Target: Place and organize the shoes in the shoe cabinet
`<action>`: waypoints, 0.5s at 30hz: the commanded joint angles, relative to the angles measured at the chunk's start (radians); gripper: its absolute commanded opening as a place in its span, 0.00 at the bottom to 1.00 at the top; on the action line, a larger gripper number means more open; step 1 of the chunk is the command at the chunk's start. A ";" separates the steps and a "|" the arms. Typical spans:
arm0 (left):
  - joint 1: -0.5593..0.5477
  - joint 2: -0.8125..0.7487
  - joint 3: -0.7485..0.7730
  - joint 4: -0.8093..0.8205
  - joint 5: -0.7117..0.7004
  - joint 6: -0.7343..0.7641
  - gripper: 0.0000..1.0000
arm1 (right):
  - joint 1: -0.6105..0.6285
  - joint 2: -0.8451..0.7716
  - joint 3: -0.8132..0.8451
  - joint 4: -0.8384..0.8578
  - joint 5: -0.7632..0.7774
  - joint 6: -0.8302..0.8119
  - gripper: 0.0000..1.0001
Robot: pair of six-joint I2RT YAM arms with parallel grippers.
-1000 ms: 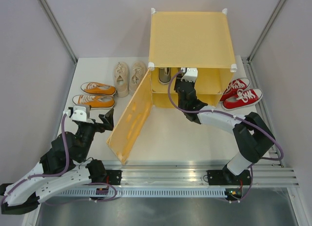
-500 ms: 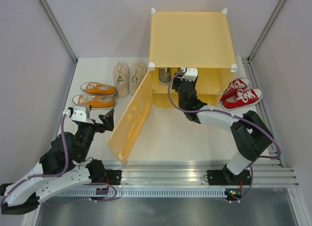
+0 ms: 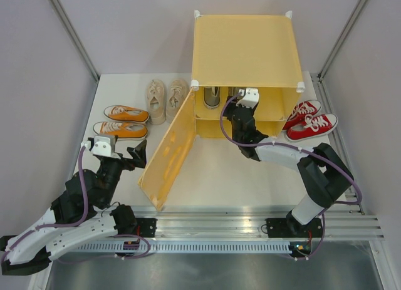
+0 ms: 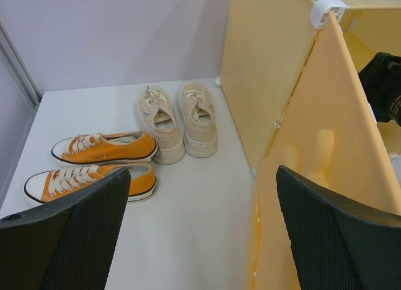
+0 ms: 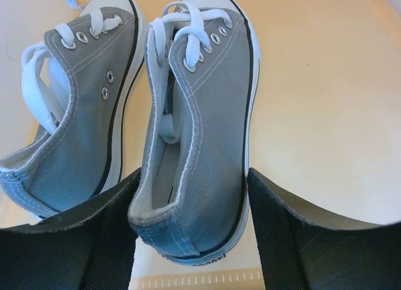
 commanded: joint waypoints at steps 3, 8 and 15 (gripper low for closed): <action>0.006 0.000 0.026 0.003 0.011 -0.025 0.99 | 0.025 -0.032 -0.036 -0.007 0.001 0.010 0.75; 0.006 -0.003 0.024 0.002 0.009 -0.025 1.00 | 0.042 -0.032 -0.033 -0.010 0.021 -0.007 0.81; 0.006 -0.006 0.024 0.002 0.008 -0.025 1.00 | 0.044 -0.012 -0.026 -0.026 0.068 0.011 0.74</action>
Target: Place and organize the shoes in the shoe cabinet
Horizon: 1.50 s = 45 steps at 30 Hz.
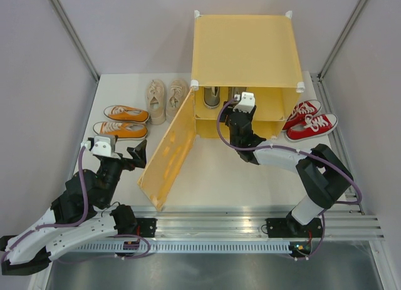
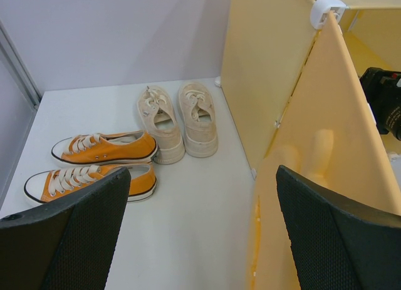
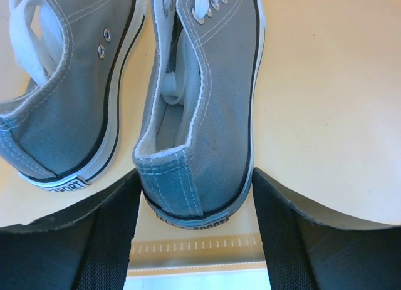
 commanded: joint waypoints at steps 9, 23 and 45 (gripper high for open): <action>0.004 -0.003 0.023 0.003 0.014 -0.026 1.00 | -0.016 0.018 0.034 0.013 0.079 -0.012 0.52; 0.006 -0.012 0.029 0.000 0.029 -0.031 1.00 | -0.048 0.065 0.082 0.044 0.042 -0.040 0.59; 0.004 -0.016 0.037 -0.011 0.048 -0.040 0.99 | -0.048 0.085 0.074 0.156 -0.237 -0.176 0.12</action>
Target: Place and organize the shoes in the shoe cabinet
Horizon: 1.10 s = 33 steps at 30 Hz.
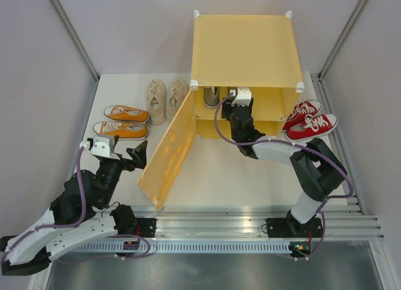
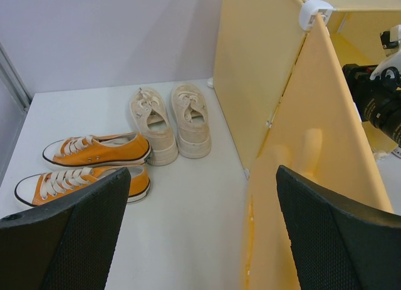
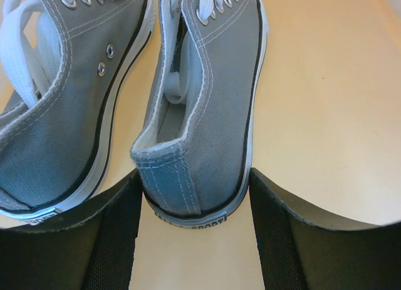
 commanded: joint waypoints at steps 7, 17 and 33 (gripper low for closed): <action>0.006 -0.011 0.034 -0.009 0.022 -0.031 0.99 | 0.009 -0.005 0.002 0.098 -0.168 0.034 0.08; 0.006 -0.013 0.036 -0.010 0.026 -0.035 0.99 | 0.009 -0.019 0.009 0.118 -0.252 0.068 0.06; 0.006 -0.013 0.037 -0.013 0.028 -0.037 0.99 | 0.029 0.020 0.065 0.101 -0.306 0.147 0.06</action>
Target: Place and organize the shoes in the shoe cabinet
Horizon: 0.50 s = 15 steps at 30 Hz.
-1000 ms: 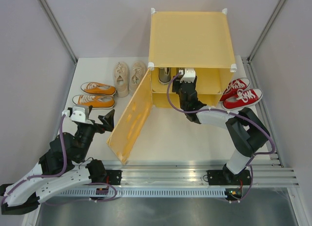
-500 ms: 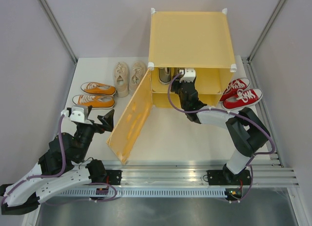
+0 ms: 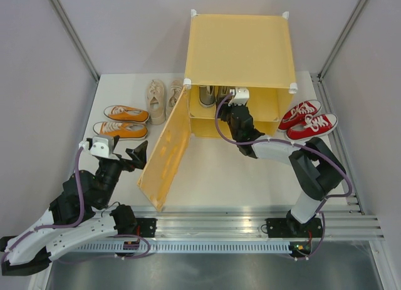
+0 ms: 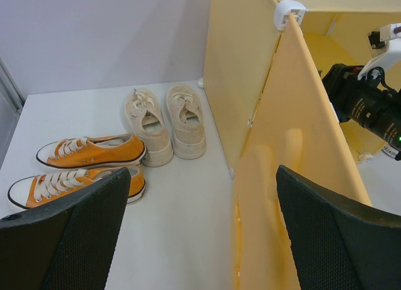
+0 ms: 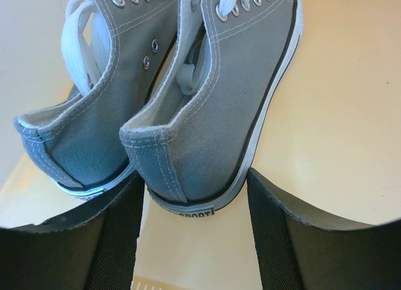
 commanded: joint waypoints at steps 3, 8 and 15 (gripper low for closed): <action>0.006 -0.008 0.033 -0.009 0.011 -0.031 0.99 | 0.032 0.011 0.061 0.078 -0.104 0.074 0.06; 0.004 -0.010 0.033 -0.013 0.015 -0.032 0.99 | 0.040 0.023 0.094 0.051 -0.079 0.107 0.07; 0.004 -0.013 0.033 -0.013 0.016 -0.034 1.00 | 0.050 0.040 0.128 0.018 -0.021 0.147 0.07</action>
